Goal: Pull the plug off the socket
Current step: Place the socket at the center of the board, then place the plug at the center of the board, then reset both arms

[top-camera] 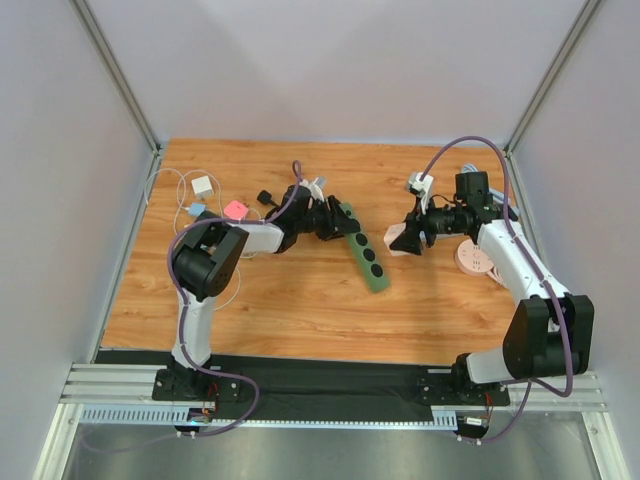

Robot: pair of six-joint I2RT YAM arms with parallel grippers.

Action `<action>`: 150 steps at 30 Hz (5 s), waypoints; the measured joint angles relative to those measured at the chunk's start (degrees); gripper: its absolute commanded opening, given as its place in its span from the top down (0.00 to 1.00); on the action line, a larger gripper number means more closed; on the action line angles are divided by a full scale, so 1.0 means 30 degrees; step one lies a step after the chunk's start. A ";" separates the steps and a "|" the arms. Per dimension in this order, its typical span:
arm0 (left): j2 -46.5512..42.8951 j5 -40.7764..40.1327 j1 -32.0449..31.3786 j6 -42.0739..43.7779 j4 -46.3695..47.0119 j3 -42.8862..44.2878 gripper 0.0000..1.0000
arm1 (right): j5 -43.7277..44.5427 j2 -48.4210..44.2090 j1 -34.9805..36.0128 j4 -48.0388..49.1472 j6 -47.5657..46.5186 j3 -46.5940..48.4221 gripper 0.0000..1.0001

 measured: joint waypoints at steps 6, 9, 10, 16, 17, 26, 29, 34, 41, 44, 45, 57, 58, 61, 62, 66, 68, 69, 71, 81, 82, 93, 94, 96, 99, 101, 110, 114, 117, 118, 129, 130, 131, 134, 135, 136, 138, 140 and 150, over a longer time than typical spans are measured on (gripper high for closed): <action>-0.0248 -0.0408 0.0044 0.1530 -0.1341 -0.1326 0.14 | -0.0015 -0.0007 -0.0007 -0.0029 0.0000 0.0000 1.00; -0.1472 -0.0925 0.0044 0.2339 -0.1974 -0.1690 0.09 | -0.0007 -0.0007 -0.0036 -0.0044 0.0000 0.0000 1.00; -0.1923 -0.1086 0.0044 0.2637 -0.2186 -0.1836 0.09 | -0.0015 -0.0007 -0.0029 -0.0044 0.0000 0.0000 1.00; -0.5217 -0.1916 0.0066 0.4736 -0.3585 -0.2419 0.03 | -0.0058 -0.0007 -0.0036 -0.0044 0.0000 -0.0007 1.00; -0.5814 -0.2018 0.0073 0.5136 -0.3723 -0.2550 0.00 | -0.0146 -0.0007 -0.0036 -0.0022 0.0000 -0.0036 1.00; -1.2509 -0.2353 0.0131 0.8706 -0.6040 -0.4109 0.00 | -0.2113 0.0175 0.0036 0.0022 0.0000 -0.0189 1.00; -1.3879 -0.2506 0.0219 0.8816 -0.7315 -0.4131 0.00 | -0.2390 0.0721 0.0532 0.0117 0.0000 -0.0197 1.00; -1.6990 -0.3089 0.0568 0.8575 -0.9464 -0.5129 0.00 | -0.2244 0.2433 0.2871 0.0612 -0.0007 -0.0138 1.00; -2.2243 -0.4626 0.0852 0.7584 -1.2495 -0.5464 0.00 | -0.0423 0.6564 0.7308 0.2310 -0.0015 0.2565 1.00; -2.4334 -0.5282 0.0903 0.7169 -1.3522 -0.5442 0.00 | 0.0437 0.8546 0.8830 0.3257 -0.0007 0.4823 1.00; -2.4990 -0.5574 0.0903 0.6994 -1.3865 -0.5406 0.00 | 0.0648 0.9275 0.9267 0.3534 0.0000 0.5697 1.00; -2.9077 -0.8306 0.0903 0.6608 -1.7056 -0.4058 0.00 | 0.2412 1.6167 1.2203 0.4721 -0.0007 1.2932 1.00; -2.9259 -0.8546 0.0903 0.6608 -1.7282 -0.4029 0.00 | 0.2543 1.6517 1.2247 0.4728 -0.0007 1.3406 1.00; -2.9660 -0.8925 0.0903 0.6623 -1.7886 -0.4029 0.00 | 0.2871 1.7442 1.2313 0.4758 -0.0007 1.4841 1.00; -2.9784 -0.9049 0.0903 0.6630 -1.8076 -0.4029 0.00 | 0.2994 1.7755 1.2313 0.4809 -0.0007 1.5365 1.00; -3.0214 -0.9355 0.0903 0.6652 -1.8819 -0.4044 0.00 | 0.3599 1.8659 1.2313 0.5027 -0.0007 1.6815 0.99; -3.0498 -0.9522 0.0903 0.6659 -1.9125 -0.4058 0.00 | 0.3971 1.9132 1.2313 0.5238 -0.0007 1.7507 0.99; -3.0680 -0.9595 0.0903 0.6659 -1.9322 -0.4080 0.00 | 0.4175 1.9351 1.2305 0.5224 -0.0007 1.7843 0.99; -3.1051 -0.9675 0.0903 0.6652 -1.9598 -0.4189 0.00 | 0.4605 1.9839 1.2313 0.5297 -0.0015 1.8476 0.98; -3.2217 -1.0375 0.0903 0.6637 -2.0801 -0.4874 0.00 | 0.5858 2.2003 1.2400 0.6411 -0.0007 2.0771 0.90; -3.2268 -1.0411 0.0903 0.6637 -2.0844 -0.4932 0.00 | 0.5865 2.2083 1.2466 0.6645 -0.0015 2.0866 0.89; -3.2297 -1.0601 0.0903 0.6557 -2.0655 -0.5107 0.00 | 0.5311 2.2695 1.3879 0.7970 -0.0022 2.1201 0.31; -3.2290 -1.0586 0.0903 0.6557 -2.0560 -0.5107 0.00 | 0.5297 2.2680 1.3908 0.7745 -0.0007 2.1209 0.26; -3.2232 -1.0542 0.0903 0.6557 -2.0393 -0.5107 0.00 | 0.5326 2.2629 1.3792 0.7227 -0.0029 2.1209 0.14; -3.2071 -1.0469 0.0903 0.6557 -2.0138 -0.5107 0.00 | 0.5442 2.2236 1.3311 0.6105 -0.0073 2.0750 0.00; -3.1977 -1.0440 0.0903 0.6557 -2.0043 -0.5107 0.00 | 0.5559 2.1631 1.2947 0.5355 -0.0138 2.0006 0.00; -3.2013 -1.0433 0.0903 0.6754 -2.0006 -0.5107 0.00 | 0.6113 1.7602 1.2254 0.2135 -0.0146 1.6793 0.00; -3.2035 -1.0440 0.0903 0.7286 -2.0087 -0.5107 0.00 | 0.6965 1.5599 1.2254 0.0627 -0.0146 1.5081 0.00; -3.2028 -1.0469 0.0903 0.7854 -2.0210 -0.5107 0.00 | 0.8517 1.3180 1.2094 0.0073 -0.0146 1.2247 0.00; -3.2013 -1.0491 0.0903 0.7970 -2.0225 -0.5115 0.00 | 0.8896 1.2451 1.1999 -0.0044 -0.0146 1.1497 0.00; -3.0833 -1.1315 0.0903 0.9792 -2.0225 -0.5829 0.00 | 1.1030 0.3708 0.5610 -0.0554 -0.0146 0.6295 0.00; -3.0651 -1.1395 0.0903 0.9989 -2.0232 -0.5843 0.00 | 1.1227 0.2900 0.4663 -0.0357 -0.0146 0.5748 0.00; -3.0483 -1.1475 0.0903 1.0149 -2.0232 -0.5850 0.00 | 1.1489 0.2135 0.3869 -0.0102 -0.0153 0.5129 0.00; -3.0112 -1.1664 0.0903 1.0659 -2.0240 -0.5850 0.00 | 1.2575 0.0160 0.2178 0.0080 -0.0146 0.3781 0.00; -3.0031 -1.1693 0.0903 1.0834 -2.0240 -0.5850 0.00 | 1.3063 -0.0525 0.1843 0.0262 -0.0146 0.3300 0.00; -2.9988 -1.1730 0.0903 1.0965 -2.0247 -0.5850 0.00 | 1.3493 -0.1202 0.1603 0.0386 -0.0146 0.2841 0.00; -2.9937 -1.1927 0.0903 1.1315 -2.0247 -0.5850 0.00 | 1.4637 -0.2514 0.1209 0.1005 -0.0153 0.1770 0.00; -2.9886 -1.2335 0.0903 1.1737 -2.0298 -0.5850 0.00 | 1.5591 -0.3701 0.0911 0.1297 -0.0153 0.0867 0.00; -2.8851 -1.5635 0.0911 1.3916 -2.0626 -0.6462 0.00 | 1.8367 -0.7861 -0.0160 0.3235 -0.0153 -0.2390 0.00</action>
